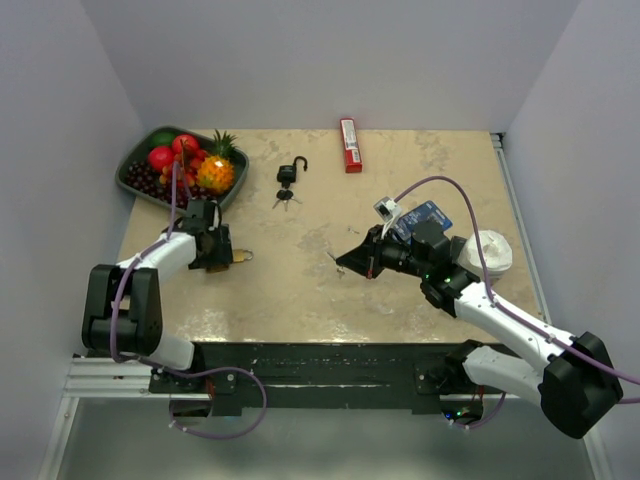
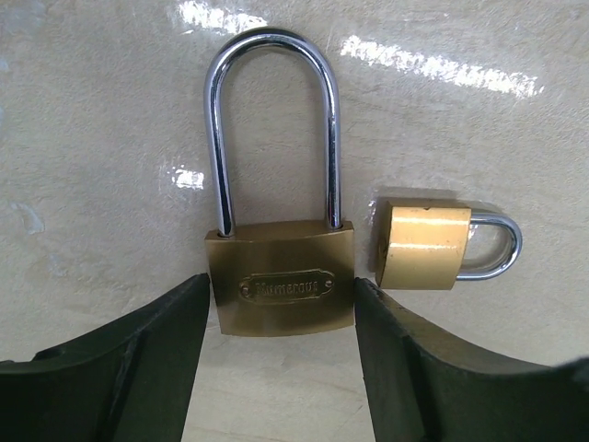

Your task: Unlock with the key

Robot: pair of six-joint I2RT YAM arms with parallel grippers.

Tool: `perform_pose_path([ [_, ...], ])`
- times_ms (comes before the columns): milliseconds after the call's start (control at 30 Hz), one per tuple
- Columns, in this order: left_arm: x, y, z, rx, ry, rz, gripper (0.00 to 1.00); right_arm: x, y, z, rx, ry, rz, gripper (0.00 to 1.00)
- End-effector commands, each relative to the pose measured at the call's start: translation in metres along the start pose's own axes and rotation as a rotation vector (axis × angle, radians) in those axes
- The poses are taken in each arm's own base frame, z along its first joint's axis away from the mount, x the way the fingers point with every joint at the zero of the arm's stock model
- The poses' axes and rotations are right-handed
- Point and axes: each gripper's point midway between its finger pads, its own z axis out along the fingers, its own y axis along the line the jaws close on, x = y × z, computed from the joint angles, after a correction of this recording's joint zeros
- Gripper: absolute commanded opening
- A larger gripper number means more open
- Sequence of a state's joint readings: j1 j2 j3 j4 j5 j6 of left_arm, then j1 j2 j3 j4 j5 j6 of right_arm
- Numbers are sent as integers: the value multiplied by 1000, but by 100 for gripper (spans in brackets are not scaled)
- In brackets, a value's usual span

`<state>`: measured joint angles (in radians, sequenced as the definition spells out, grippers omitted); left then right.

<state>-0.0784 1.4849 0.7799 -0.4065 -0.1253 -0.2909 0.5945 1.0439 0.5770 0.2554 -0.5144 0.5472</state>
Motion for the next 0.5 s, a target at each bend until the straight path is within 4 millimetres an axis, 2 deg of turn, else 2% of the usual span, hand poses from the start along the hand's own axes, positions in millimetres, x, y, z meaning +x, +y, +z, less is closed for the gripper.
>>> perform_pose_path([
  [0, -16, 0, 0, 5, -28, 15, 67, -14, 7, -2, -19, -54, -19, 0],
  [467, 8, -8, 17, 65, 96, 15, 61, -15, 8, -2, -26, -66, -8, 0],
])
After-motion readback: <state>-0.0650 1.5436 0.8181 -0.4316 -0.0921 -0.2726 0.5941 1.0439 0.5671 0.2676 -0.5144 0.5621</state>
